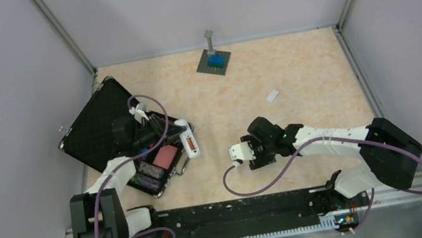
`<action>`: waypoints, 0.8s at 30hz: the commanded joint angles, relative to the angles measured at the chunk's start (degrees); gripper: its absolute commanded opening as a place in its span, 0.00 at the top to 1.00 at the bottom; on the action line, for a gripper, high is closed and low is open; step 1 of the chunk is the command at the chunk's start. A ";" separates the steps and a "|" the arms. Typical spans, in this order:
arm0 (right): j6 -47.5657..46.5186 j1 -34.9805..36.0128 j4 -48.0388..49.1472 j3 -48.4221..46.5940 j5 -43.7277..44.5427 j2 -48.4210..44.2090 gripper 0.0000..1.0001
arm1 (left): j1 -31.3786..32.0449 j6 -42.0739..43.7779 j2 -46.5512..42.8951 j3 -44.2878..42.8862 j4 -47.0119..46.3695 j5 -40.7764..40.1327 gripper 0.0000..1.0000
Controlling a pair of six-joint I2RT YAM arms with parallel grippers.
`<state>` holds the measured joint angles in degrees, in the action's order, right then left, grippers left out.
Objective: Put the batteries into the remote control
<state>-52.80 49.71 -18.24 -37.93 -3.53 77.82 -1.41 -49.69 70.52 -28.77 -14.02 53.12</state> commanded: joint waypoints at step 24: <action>3.31 -2.62 -1.52 -8.48 -3.98 10.50 0.78 | -0.80 -0.30 -0.46 -0.19 -4.98 2.27 1.00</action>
<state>-51.20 47.70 -17.65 -42.96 -6.37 86.00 -1.91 -49.89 70.87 -28.67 -15.73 53.80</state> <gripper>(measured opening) 0.234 0.261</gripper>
